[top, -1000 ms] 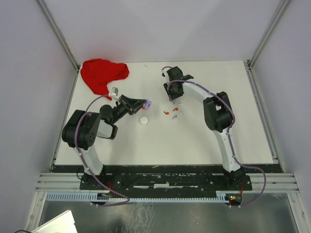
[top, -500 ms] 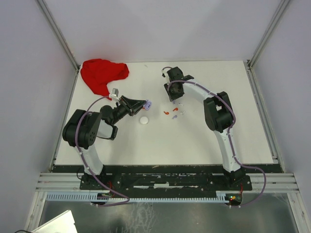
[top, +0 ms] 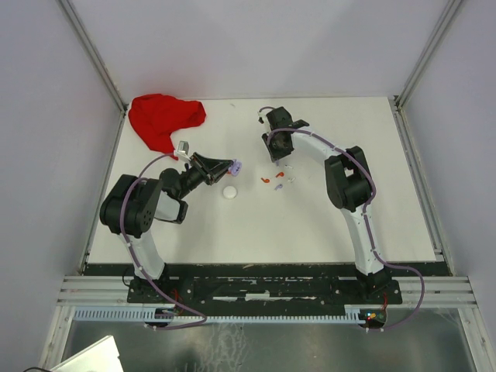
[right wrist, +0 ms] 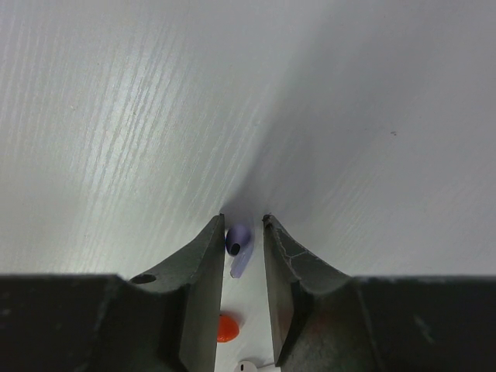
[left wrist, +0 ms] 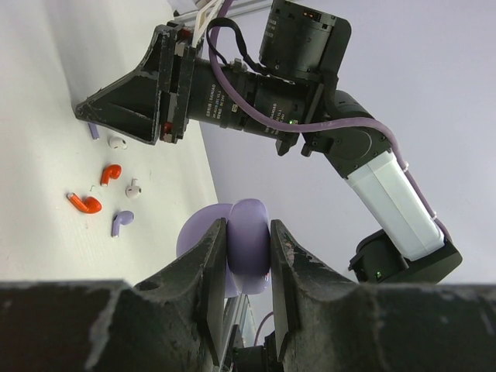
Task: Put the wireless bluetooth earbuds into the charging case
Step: Pick up the earbud from the center of the board.
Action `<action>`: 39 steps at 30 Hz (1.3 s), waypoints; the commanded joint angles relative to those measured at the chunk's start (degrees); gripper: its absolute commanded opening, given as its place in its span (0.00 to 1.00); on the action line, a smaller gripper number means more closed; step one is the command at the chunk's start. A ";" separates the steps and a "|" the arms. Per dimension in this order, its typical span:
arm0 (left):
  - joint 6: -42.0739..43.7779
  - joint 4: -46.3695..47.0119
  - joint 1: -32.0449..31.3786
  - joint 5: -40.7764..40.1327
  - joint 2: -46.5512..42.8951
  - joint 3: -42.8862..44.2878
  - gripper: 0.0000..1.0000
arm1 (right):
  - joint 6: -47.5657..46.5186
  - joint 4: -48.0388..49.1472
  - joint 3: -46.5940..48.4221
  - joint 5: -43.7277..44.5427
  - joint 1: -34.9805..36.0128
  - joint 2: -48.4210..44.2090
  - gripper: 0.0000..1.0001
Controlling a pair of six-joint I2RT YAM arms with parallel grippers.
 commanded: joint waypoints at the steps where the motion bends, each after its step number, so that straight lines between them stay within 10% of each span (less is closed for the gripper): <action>1: -1.75 5.54 -0.09 0.71 0.80 -0.30 0.03 | 0.45 -4.42 -1.47 1.32 0.15 -0.64 0.33; 13: -2.04 5.74 -0.05 0.71 1.22 -0.26 0.03 | 0.35 -4.03 -0.97 2.15 0.12 -1.06 0.02; 30: -4.91 7.84 -0.24 0.44 4.44 0.46 0.03 | 0.63 14.31 -10.34 -3.46 0.14 -18.02 0.02; 39: -11.81 10.87 -1.22 0.94 8.44 3.55 0.03 | 6.20 59.79 -43.61 -15.90 0.32 -36.14 0.02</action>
